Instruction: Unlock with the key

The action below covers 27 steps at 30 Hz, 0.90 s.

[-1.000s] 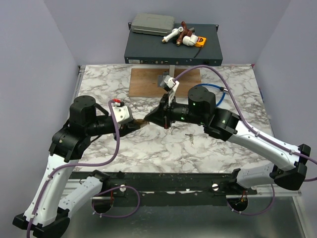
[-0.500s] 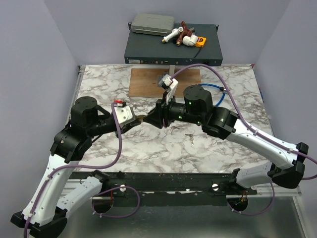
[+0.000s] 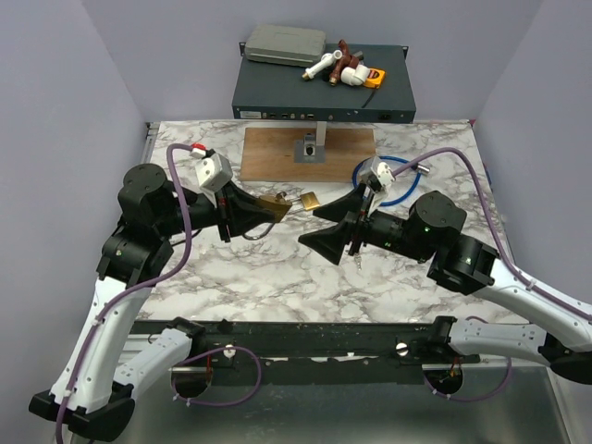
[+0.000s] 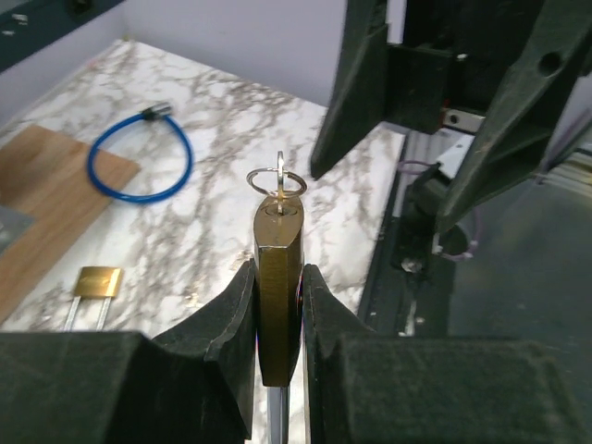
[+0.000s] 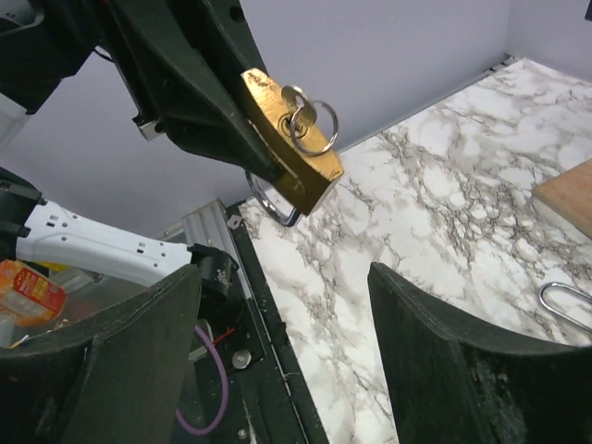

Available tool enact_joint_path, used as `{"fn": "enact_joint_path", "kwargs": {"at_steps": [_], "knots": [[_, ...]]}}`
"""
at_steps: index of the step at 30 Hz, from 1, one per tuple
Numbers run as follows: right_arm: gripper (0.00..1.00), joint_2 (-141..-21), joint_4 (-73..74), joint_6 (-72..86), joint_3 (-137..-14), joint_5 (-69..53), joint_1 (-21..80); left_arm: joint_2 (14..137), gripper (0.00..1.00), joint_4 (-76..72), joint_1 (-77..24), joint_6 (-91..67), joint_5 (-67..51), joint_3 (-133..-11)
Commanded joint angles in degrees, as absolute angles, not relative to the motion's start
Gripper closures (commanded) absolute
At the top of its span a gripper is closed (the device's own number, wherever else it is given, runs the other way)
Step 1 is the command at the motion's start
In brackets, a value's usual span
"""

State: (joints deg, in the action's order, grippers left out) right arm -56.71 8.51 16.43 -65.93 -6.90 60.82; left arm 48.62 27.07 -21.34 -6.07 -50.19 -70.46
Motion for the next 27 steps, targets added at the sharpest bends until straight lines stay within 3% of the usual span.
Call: {"fn": "enact_joint_path", "kwargs": {"at_steps": [1, 13, 17, 20, 27], "knots": [[0.23, -56.46, 2.32, 14.30, -64.09, -9.41, 61.22, 48.94, 1.00, 18.20, -21.00, -15.42, -62.69, -72.80], [0.23, -61.07, -1.86, 13.13, -68.10, -16.21, 61.25, 49.75, 1.00, 16.47, -21.01, -18.90, -71.98, -72.72], [0.30, -62.84, -4.20, 15.40, -67.98, -21.74, 61.21, 50.25, 1.00, 14.64, -21.01, -20.28, -73.62, -72.90], [0.46, -63.78, -5.96, 17.34, -67.24, -24.58, 61.18, 50.85, 1.00, 12.59, -21.01, -21.72, -74.60, -72.76], [0.96, -62.01, -10.09, 20.76, -64.72, -24.30, 61.21, 51.19, 1.00, 10.84, -20.96, -23.38, -75.91, -71.80]]}}
